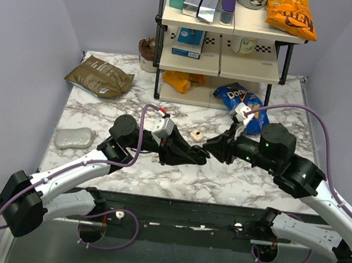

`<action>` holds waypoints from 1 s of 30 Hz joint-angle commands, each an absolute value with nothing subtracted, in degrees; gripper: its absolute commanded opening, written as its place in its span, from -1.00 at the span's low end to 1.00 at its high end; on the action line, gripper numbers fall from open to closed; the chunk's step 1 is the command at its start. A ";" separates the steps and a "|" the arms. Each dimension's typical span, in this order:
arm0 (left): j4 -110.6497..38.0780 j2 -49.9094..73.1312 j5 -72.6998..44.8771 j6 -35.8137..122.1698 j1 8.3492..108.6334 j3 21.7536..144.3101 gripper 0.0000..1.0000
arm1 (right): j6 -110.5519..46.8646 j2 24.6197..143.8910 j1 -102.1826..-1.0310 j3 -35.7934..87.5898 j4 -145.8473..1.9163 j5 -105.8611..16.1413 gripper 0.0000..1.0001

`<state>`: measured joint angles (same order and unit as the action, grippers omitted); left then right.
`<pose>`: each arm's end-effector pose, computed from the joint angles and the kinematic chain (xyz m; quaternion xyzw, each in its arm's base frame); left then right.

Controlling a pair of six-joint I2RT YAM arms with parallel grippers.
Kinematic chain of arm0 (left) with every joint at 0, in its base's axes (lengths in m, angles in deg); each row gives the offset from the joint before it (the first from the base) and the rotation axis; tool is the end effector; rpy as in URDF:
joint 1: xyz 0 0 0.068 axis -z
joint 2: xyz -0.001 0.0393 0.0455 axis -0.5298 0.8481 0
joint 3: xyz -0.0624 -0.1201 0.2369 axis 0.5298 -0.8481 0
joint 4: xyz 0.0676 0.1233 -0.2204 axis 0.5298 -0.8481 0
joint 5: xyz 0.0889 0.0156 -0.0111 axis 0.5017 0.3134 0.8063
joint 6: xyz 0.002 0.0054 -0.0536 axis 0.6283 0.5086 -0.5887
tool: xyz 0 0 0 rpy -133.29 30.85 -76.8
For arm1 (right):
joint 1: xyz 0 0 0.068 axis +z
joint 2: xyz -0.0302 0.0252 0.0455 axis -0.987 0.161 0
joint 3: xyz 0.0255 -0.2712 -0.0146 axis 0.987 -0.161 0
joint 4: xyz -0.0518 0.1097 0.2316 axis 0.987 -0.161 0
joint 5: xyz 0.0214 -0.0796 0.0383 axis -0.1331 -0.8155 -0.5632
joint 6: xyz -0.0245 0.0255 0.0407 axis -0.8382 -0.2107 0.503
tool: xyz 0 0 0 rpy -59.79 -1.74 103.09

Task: Insert the wireless bluetooth earbuds into the charging case
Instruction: Close the charging case, then place the charging case at the center of the board.

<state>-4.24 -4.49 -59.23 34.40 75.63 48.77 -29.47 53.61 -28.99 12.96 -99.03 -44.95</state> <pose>0.1453 -0.1781 0.3280 0.4574 0.4747 -0.6081 0.4424 0.1103 0.1473 0.3986 -0.3253 0.7251 0.3517 0.4946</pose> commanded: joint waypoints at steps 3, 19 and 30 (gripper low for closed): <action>-2.97 -5.35 -58.30 36.12 75.94 48.48 -1.00 | -30.75 54.15 -28.97 12.93 -98.97 -40.11 -0.34; -9.97 -5.52 -52.17 38.40 75.94 50.14 -1.00 | -26.89 51.17 -28.97 11.70 -99.58 -57.94 -0.22; -36.89 7.20 -21.02 23.30 60.84 56.21 -1.00 | -20.20 45.89 -28.97 -1.91 -94.93 -71.05 -0.12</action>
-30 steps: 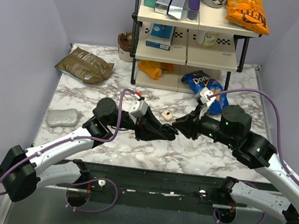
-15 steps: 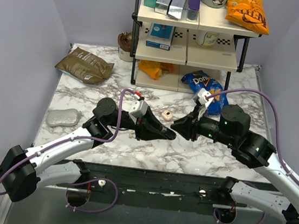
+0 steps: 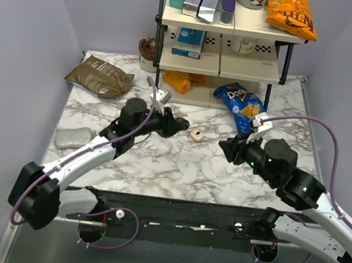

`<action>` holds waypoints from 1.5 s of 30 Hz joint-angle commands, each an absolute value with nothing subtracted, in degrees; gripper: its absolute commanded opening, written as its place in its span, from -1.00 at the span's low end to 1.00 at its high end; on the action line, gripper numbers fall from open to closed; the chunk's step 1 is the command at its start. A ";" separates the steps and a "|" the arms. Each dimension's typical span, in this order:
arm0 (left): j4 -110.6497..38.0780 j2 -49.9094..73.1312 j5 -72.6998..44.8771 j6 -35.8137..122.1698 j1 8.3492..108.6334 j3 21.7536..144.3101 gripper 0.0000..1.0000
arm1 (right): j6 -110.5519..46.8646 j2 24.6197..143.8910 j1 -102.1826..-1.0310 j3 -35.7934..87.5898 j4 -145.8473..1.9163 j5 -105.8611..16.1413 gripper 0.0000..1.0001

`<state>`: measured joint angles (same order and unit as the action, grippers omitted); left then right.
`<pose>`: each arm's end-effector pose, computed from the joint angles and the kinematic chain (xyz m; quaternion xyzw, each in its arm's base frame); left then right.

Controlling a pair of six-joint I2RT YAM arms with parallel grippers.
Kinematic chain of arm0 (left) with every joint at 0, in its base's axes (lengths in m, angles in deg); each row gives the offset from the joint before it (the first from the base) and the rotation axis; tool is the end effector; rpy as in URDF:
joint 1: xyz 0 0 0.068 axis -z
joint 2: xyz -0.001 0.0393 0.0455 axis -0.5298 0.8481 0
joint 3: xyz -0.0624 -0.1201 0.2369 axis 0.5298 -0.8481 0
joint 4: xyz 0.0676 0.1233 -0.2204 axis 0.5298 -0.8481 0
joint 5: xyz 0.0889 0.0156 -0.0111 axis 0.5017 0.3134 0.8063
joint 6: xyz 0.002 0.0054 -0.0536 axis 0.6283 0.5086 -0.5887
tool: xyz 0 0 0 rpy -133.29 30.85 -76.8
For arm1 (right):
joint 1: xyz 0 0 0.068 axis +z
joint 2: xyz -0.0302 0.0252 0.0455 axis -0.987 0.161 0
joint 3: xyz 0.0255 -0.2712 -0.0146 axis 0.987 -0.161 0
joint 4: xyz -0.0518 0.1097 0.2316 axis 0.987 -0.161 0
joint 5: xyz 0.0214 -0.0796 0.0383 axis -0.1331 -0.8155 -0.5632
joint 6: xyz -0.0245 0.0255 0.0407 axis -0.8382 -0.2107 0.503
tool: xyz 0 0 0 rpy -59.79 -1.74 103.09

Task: Insert the wireless bluetooth earbuds into the charging case
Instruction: Place the charging case at the center of the board.

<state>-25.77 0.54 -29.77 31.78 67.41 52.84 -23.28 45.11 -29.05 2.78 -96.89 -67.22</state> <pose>0.2035 -0.1625 0.2958 0.2149 0.7287 -0.4469 0.4723 0.1053 0.1185 0.3659 -0.1710 0.7716 0.2490 0.5597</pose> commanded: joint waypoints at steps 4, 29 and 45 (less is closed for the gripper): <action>-35.40 13.71 -21.22 21.36 56.87 56.92 -1.00 | -18.98 45.45 -28.97 -6.22 -92.99 -68.24 -0.12; -39.43 37.28 -14.96 23.56 50.01 66.67 -0.30 | -18.09 45.80 -28.88 -11.15 -88.16 -61.90 -0.11; -48.93 32.54 -14.18 26.98 44.48 66.06 0.38 | -18.44 46.33 -28.97 -11.77 -88.33 -62.52 -0.11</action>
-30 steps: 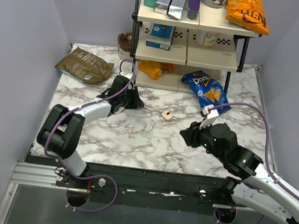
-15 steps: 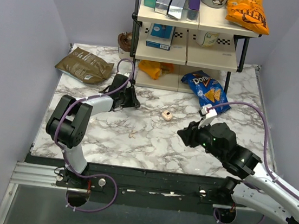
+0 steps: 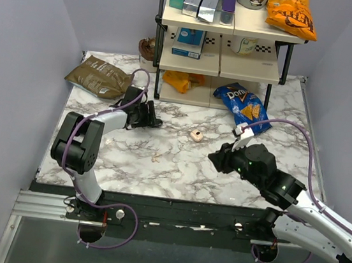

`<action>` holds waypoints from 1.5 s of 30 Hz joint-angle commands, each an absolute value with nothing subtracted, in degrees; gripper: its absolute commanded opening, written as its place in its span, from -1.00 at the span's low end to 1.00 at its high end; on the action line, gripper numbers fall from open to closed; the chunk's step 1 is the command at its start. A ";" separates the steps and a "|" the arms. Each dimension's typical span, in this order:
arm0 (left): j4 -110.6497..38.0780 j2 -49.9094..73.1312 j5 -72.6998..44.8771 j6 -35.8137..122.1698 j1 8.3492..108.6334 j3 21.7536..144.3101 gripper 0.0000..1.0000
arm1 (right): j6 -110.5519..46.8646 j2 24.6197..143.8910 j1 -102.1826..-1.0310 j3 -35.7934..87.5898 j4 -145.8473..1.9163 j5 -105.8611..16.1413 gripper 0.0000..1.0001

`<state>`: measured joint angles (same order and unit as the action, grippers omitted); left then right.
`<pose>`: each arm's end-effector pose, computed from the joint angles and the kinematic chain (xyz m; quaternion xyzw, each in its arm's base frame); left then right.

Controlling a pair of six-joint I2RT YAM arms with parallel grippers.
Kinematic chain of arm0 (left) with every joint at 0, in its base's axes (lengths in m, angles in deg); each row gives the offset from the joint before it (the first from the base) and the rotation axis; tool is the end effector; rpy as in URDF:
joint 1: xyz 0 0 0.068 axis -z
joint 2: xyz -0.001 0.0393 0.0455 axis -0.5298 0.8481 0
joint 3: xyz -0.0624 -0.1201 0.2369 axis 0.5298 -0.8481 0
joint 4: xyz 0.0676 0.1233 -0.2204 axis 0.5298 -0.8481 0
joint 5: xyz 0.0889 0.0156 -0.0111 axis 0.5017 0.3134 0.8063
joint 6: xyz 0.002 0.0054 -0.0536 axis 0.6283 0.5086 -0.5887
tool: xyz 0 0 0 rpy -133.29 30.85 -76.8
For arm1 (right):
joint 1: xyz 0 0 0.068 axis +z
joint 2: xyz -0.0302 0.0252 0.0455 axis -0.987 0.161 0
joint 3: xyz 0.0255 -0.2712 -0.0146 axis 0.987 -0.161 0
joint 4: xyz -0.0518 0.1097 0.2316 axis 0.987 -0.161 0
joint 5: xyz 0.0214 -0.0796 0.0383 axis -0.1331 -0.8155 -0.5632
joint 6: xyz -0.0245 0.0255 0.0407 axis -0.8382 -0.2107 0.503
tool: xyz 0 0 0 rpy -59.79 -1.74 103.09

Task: Insert the wireless bluetooth earbuds into the charging case
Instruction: Place the charging case at the center of the board, then adjust the charging case at the center of the board.

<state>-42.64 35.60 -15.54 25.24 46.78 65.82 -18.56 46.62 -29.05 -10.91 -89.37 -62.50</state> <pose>0.3388 -0.0958 0.1634 -0.0893 0.9284 -0.2072 0.2951 0.1154 0.1358 0.2931 -0.1792 0.8107 0.2652 0.4902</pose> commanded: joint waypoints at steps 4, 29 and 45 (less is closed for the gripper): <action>-52.88 28.50 -12.69 29.18 42.80 67.28 0.39 | -18.36 46.15 -28.97 -12.03 -88.42 -62.78 -0.11; -42.08 5.31 -6.10 19.07 66.70 53.85 0.97 | -13.08 61.69 -28.97 -7.91 -85.97 -72.89 0.22; -51.66 -14.92 14.21 12.49 71.90 42.68 0.97 | -0.99 93.86 -41.36 10.72 -87.36 -61.56 0.53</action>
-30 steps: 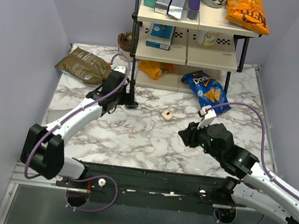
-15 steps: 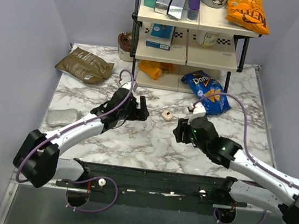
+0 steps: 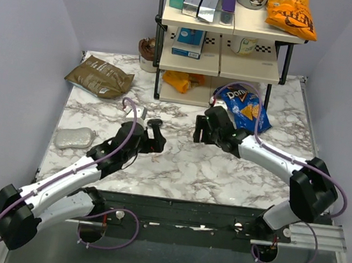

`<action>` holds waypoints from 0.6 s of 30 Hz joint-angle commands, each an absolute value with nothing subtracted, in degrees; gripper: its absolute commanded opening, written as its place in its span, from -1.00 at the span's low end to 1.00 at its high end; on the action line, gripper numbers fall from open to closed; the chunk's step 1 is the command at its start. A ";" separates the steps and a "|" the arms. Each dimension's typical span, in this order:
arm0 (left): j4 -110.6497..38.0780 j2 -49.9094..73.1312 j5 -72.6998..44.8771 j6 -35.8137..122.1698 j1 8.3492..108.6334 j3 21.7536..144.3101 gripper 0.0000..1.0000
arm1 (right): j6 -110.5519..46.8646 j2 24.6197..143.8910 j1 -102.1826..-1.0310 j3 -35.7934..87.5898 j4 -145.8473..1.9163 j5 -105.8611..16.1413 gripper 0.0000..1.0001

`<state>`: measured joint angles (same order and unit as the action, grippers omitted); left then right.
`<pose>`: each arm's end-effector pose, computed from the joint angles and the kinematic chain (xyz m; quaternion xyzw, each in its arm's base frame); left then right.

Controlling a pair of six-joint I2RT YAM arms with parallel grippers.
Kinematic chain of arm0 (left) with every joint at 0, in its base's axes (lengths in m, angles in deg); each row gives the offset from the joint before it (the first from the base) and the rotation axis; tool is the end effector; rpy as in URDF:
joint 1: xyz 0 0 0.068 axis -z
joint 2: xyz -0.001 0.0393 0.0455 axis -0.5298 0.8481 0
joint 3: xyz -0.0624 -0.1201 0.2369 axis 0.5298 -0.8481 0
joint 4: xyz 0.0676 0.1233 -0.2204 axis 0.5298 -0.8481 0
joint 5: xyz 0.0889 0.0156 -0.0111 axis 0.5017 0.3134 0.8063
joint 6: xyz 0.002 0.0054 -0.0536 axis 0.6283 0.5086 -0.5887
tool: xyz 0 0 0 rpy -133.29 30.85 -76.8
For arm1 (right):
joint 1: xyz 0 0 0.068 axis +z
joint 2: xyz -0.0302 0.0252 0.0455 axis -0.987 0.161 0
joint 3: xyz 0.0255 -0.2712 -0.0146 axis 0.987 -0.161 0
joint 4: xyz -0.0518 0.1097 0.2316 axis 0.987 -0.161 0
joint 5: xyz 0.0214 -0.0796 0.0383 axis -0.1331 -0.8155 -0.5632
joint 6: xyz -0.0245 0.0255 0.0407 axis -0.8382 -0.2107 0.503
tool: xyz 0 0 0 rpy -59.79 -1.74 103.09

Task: Insert the wireless bluetooth earbuds into the charging case
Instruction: Adjust the charging case at the center of the board.

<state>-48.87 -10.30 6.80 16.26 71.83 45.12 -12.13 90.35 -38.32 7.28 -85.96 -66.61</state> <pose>0.1650 -0.1277 0.2478 -0.0444 0.8603 -0.2426 0.4462 0.2467 0.2135 0.2295 -0.0799 0.9138 0.1227 0.3789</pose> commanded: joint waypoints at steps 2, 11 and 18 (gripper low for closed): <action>-51.22 -17.20 15.09 11.43 71.90 41.19 0.97 | 2.11 95.54 -41.62 12.31 -88.76 -61.38 0.53; -55.52 -16.51 20.98 7.22 71.98 42.67 0.97 | 15.82 107.04 -44.34 23.56 -98.61 -60.24 0.56; -56.41 -16.77 20.89 7.21 71.98 42.77 0.97 | 17.07 107.94 -45.67 21.82 -99.85 -60.85 0.57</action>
